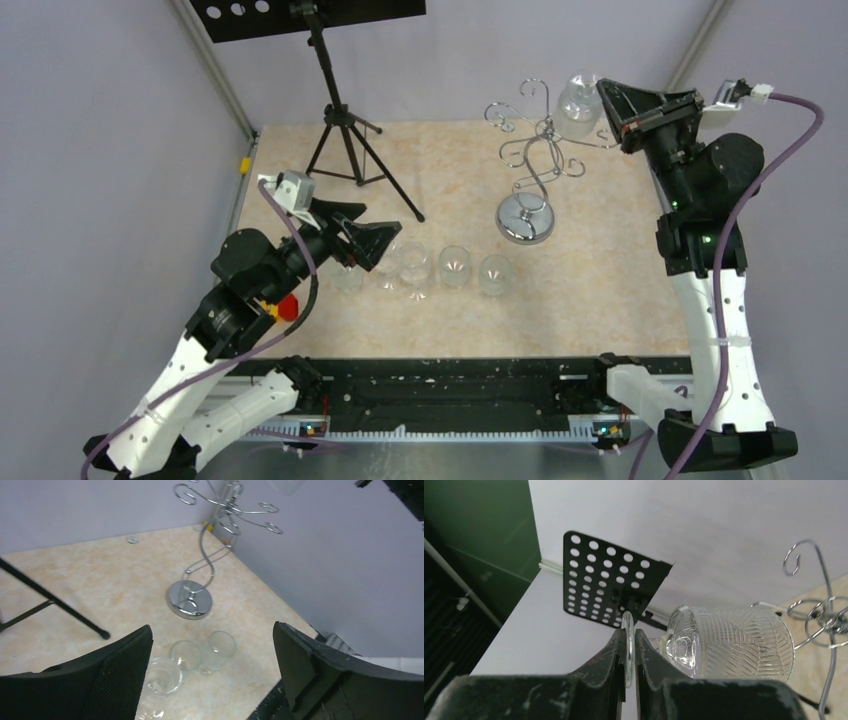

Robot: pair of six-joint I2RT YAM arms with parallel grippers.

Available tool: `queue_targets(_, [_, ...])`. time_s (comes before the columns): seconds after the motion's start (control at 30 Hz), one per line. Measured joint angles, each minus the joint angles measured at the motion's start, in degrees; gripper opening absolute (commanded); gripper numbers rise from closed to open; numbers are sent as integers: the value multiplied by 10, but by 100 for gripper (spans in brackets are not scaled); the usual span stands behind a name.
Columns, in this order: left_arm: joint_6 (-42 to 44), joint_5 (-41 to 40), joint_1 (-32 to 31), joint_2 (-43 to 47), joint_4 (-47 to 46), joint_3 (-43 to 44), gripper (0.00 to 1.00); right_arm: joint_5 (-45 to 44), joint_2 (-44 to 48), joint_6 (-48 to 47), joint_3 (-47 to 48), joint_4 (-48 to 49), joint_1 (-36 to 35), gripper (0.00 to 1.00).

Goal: Take the wine glass off the wine glass rack

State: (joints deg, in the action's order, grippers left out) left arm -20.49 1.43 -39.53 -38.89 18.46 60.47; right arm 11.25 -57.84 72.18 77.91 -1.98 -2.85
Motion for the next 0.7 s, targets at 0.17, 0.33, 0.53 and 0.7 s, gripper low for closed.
queue_targets(0.17, [-64, 114, 0, -41, -106, -31, 92, 68, 47, 36, -34, -19, 0, 0])
queue_targets(0.33, [-183, 209, 0, -128, -262, -60, 92, 108, 129, 58, -64, -23, 0, 0])
queue_targets(0.53, [-381, 281, -10, -254, -506, -77, 92, 162, 219, 117, -114, 22, 0, 0])
queue_targets(0.7, [-515, 296, -44, -337, -692, -67, 91, 189, 261, 171, -177, 59, 0, 0])
